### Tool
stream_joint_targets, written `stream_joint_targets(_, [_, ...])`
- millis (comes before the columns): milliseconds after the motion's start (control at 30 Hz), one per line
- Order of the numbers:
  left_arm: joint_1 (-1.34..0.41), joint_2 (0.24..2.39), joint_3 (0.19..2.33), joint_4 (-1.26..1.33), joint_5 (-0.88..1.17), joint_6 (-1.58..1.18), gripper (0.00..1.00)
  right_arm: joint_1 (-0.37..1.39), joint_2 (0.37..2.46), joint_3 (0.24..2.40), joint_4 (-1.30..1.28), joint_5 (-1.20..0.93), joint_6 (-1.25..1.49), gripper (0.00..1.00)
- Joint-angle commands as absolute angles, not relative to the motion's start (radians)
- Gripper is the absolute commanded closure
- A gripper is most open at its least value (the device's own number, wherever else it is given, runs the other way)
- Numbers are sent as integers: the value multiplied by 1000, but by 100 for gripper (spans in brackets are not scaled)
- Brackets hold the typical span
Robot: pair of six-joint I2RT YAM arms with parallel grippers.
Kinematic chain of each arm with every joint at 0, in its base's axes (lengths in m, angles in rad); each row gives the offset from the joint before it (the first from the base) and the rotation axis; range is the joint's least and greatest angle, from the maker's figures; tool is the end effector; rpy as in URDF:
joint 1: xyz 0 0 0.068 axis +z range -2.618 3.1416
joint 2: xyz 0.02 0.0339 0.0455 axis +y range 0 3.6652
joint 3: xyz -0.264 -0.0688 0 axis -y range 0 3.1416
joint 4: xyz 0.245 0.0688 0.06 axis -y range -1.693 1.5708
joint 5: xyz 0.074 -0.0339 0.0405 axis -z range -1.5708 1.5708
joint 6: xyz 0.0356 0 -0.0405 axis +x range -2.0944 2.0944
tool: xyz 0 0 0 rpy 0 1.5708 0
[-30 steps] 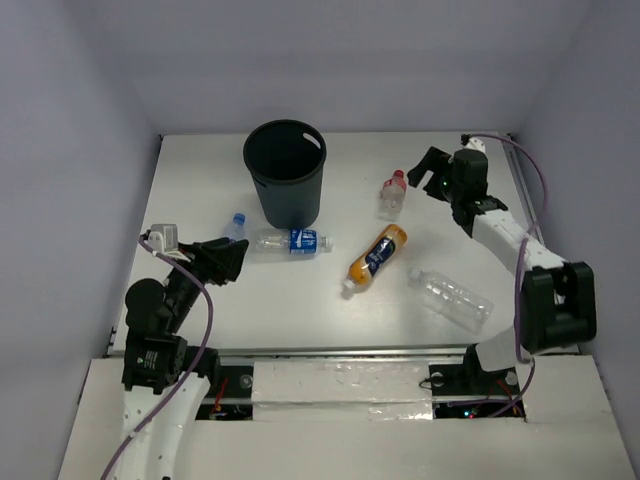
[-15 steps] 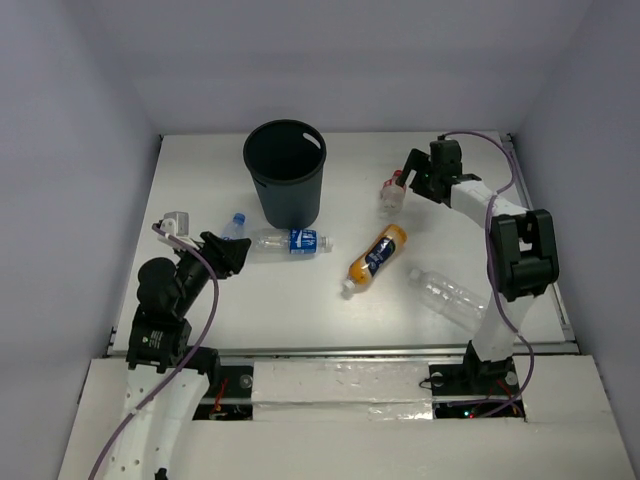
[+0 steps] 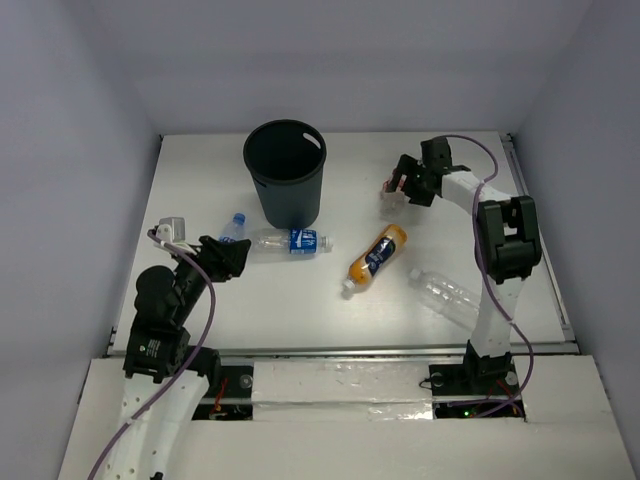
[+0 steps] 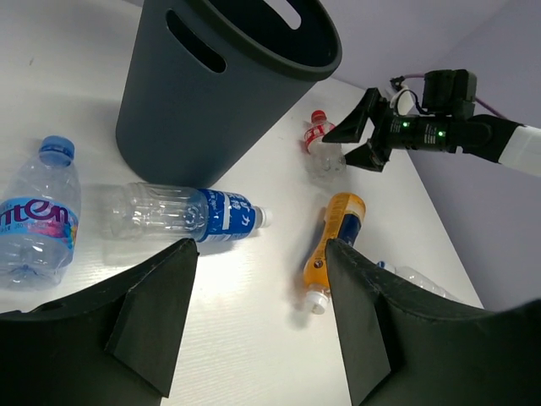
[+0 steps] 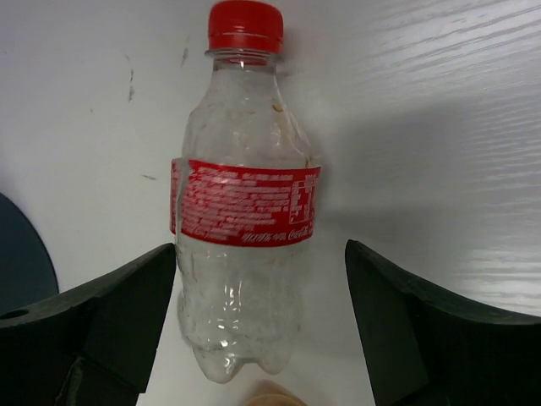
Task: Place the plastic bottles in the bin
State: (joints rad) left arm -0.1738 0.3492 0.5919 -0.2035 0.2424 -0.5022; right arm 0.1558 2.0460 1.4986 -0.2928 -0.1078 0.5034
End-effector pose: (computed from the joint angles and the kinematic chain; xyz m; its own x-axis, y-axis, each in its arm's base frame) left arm 0.1008 -0.0264 0.3252 -0.1607 -0.4462 -0.8804 0.3728 0.7985 -0.4727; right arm 0.4481 0.0743 0.1905 -0.7531 0.3672 -0.5459 0.1577 0.9063 0.3921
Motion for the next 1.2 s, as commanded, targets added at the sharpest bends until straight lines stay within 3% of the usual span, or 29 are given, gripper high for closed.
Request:
stream_joint_targets(0, [-184,331,614,-192,212,-512,41,150,2075,1572,-353,-158,500,16])
stream_joint_targets(133, [-184,328,614,-196,193,-514,39,160,2115,1620,-385,-180,506,22])
stream_joint_targets(200, [-184,334,614,-199,187,-514,39,160,2106,1615,-359,-176,517,30])
stream_joint_targets(233, [-184,345,614,-204,181,-515,39,160,2082,1605,-333,-172,532,42])
stream_joint_targets(300, [-184,360,618,-207,179,-515,38,160,2037,1536,-235,-157,555,48])
stream_joint_targets(600, [-184,420,630,-235,127,-518,34,192,1725,1474,-109,-213,546,49])
stream_joint_targets(733, [-172,455,637,-241,97,-523,34,323,1568,1523,-95,-201,512,49])
stream_joint_targets(933, [-163,543,661,-253,46,-511,34,449,1589,1709,-86,-233,480,49])
stream_joint_targets(1167, [-163,667,706,-275,-49,-459,33,572,1758,1919,-110,-255,437,49])
